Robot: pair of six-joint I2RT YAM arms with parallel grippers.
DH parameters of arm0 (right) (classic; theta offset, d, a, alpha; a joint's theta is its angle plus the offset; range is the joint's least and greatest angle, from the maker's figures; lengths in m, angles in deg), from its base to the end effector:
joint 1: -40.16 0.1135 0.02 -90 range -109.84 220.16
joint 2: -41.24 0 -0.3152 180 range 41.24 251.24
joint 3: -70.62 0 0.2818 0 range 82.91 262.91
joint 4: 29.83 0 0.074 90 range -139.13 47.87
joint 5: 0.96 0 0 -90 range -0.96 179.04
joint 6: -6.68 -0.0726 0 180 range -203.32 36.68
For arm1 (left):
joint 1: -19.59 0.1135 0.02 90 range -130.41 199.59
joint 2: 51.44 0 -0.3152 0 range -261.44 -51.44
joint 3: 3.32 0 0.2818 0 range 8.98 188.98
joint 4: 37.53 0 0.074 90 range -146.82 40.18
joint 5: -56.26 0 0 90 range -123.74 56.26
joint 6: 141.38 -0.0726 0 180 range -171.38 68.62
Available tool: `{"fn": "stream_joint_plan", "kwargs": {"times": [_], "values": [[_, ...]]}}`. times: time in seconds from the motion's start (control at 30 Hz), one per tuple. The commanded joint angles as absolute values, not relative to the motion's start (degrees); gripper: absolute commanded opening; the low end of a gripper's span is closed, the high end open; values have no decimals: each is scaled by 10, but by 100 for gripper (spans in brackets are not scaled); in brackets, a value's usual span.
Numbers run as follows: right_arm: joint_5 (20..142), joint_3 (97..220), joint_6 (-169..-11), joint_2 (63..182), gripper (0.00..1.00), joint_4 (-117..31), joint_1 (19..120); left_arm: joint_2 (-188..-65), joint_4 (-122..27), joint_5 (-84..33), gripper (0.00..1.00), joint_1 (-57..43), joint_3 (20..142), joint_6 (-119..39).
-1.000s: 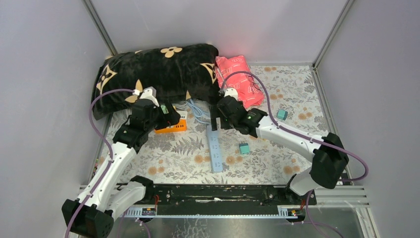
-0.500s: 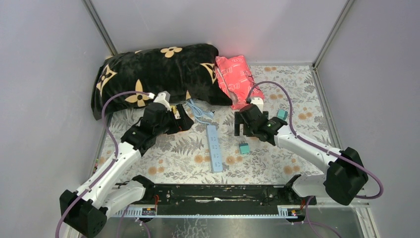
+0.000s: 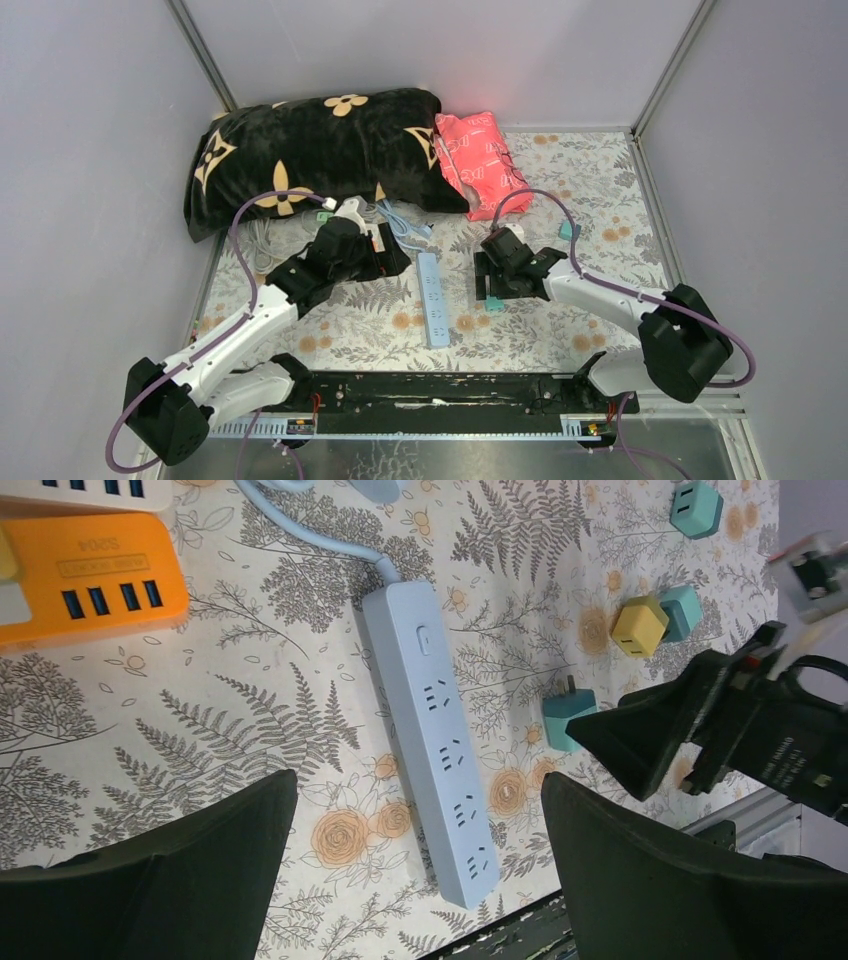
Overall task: Insert the plug
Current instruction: Pick up the plug from the center of the board.
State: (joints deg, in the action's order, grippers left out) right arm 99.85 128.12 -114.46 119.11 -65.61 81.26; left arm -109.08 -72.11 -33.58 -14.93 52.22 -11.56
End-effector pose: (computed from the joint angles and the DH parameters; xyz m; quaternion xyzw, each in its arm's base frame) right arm 0.2342 0.1862 0.2029 -0.0554 0.9512 0.0981 0.2872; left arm 0.2063 -0.1421 0.2819 -0.0407 0.8928 -0.2721 0.3568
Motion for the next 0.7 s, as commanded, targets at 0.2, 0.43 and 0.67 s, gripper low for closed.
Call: {"fn": "stream_joint_plan", "kwargs": {"times": [0.2, 0.43, 0.67], "values": [[988, 1262, -1149, 1241, 73, -630, 832, -1115, -652, -353, 100, -174, 503, -95], [1003, 1261, -1149, 1271, 69, -621, 843, -1122, -638, -353, 100, -186, 493, -85], [1023, 1255, -1143, 1265, 55, -606, 843, -1140, -617, -347, 100, -197, 485, -75]]}}
